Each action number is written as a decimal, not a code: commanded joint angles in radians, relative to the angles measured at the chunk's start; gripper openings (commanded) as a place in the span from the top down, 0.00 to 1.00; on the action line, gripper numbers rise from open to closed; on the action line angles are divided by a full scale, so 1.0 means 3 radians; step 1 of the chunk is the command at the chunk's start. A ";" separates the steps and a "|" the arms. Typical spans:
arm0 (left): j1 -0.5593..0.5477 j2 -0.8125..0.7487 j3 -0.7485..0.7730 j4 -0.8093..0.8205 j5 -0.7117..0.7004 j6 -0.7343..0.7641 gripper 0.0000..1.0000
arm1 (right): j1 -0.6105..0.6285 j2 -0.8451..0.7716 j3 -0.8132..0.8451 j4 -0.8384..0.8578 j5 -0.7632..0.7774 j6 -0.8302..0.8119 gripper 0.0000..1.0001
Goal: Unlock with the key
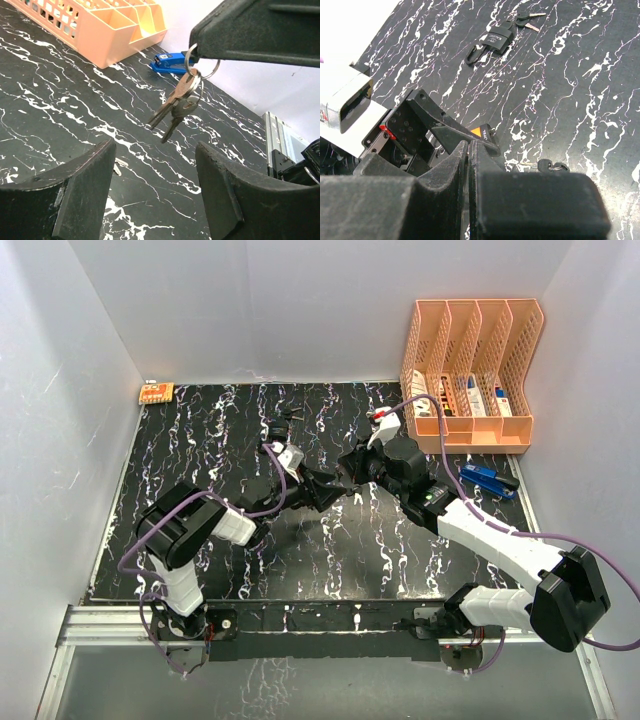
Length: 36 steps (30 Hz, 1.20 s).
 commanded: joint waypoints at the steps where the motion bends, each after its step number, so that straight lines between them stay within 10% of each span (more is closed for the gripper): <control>1: -0.0047 0.0042 0.0098 0.0397 0.0088 0.0008 0.36 | 0.0016 -0.0001 0.0100 0.0250 -0.0019 0.0025 1.00; 13: -0.0074 0.0124 0.0083 0.0660 0.0018 -0.0066 0.52 | 0.0014 -0.0002 0.0096 0.0254 -0.0009 0.0026 1.00; 28: -0.0079 0.0124 0.0066 0.0710 0.0025 -0.0135 1.00 | 0.0016 -0.0028 0.0091 0.0249 0.0014 0.0030 1.00; 32: -0.0084 0.0114 0.0049 0.0722 0.0048 -0.0133 0.98 | 0.0016 -0.0032 0.0090 0.0244 0.0010 0.0034 1.00; 36: -0.0084 0.0164 0.0010 0.0864 0.0067 -0.0149 0.62 | 0.0016 -0.0043 0.0092 0.0244 0.0012 0.0031 1.00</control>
